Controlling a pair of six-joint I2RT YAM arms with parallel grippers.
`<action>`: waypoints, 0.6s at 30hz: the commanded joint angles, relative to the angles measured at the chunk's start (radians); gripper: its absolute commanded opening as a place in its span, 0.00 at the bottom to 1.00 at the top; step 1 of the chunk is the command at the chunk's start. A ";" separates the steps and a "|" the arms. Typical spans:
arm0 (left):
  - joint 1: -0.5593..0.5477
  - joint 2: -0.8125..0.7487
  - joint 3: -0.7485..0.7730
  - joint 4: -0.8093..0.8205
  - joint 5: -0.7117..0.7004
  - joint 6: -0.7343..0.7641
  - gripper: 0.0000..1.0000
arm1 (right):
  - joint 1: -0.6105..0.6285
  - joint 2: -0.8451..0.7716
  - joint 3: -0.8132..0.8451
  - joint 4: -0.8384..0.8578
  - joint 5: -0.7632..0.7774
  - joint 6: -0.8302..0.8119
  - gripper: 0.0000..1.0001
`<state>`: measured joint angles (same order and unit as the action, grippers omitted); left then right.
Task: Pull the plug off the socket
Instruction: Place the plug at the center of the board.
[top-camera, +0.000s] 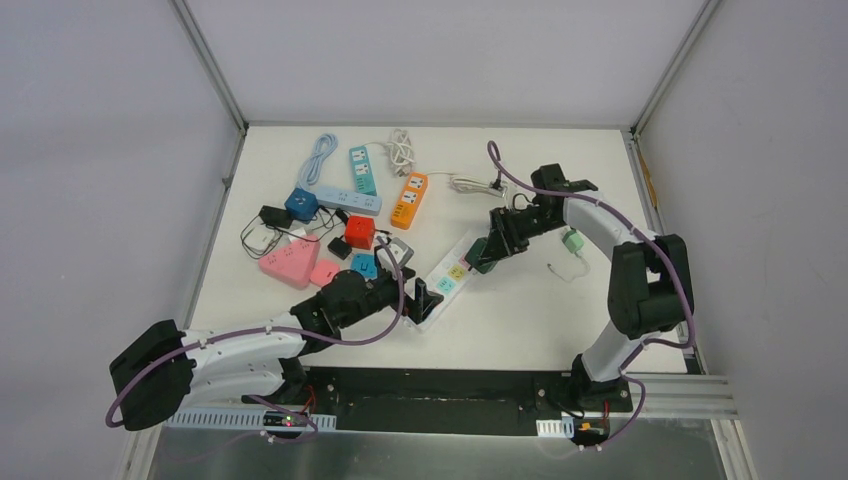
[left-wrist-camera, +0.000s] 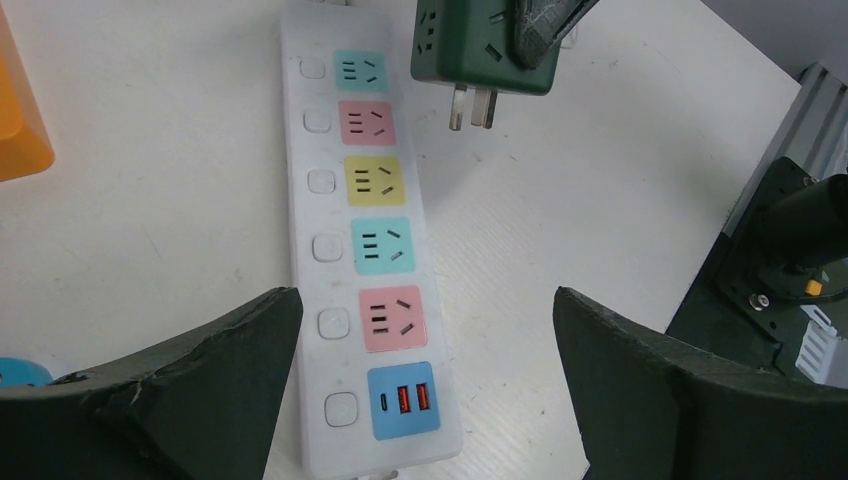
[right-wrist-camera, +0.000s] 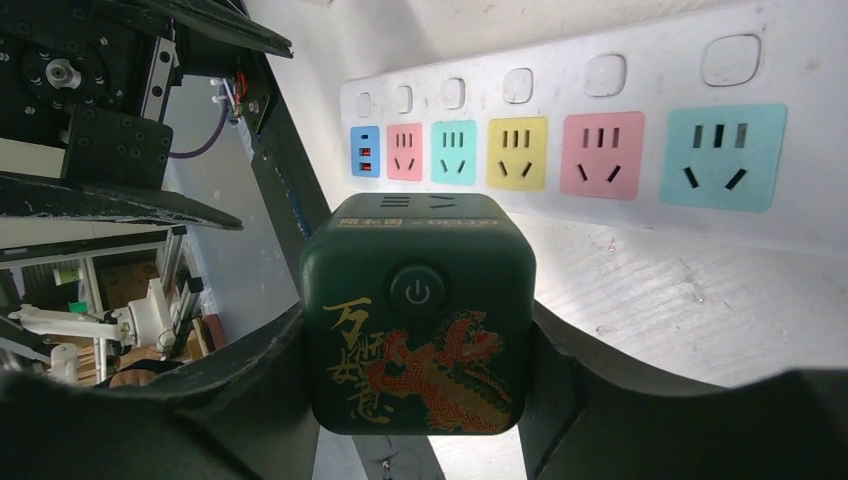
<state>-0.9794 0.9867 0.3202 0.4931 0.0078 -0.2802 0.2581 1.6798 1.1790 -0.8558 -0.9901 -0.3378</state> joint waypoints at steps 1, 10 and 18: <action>0.011 0.017 0.050 0.017 0.028 0.029 0.98 | 0.011 0.015 0.038 -0.006 -0.076 0.012 0.00; 0.011 0.088 0.083 0.020 0.053 0.079 0.99 | 0.015 0.032 0.045 -0.020 -0.082 0.013 0.00; 0.034 0.140 0.114 0.032 0.111 0.065 0.99 | 0.016 0.047 0.048 -0.022 -0.105 0.023 0.00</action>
<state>-0.9718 1.1091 0.3817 0.4854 0.0616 -0.2199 0.2687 1.7210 1.1831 -0.8787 -1.0168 -0.3294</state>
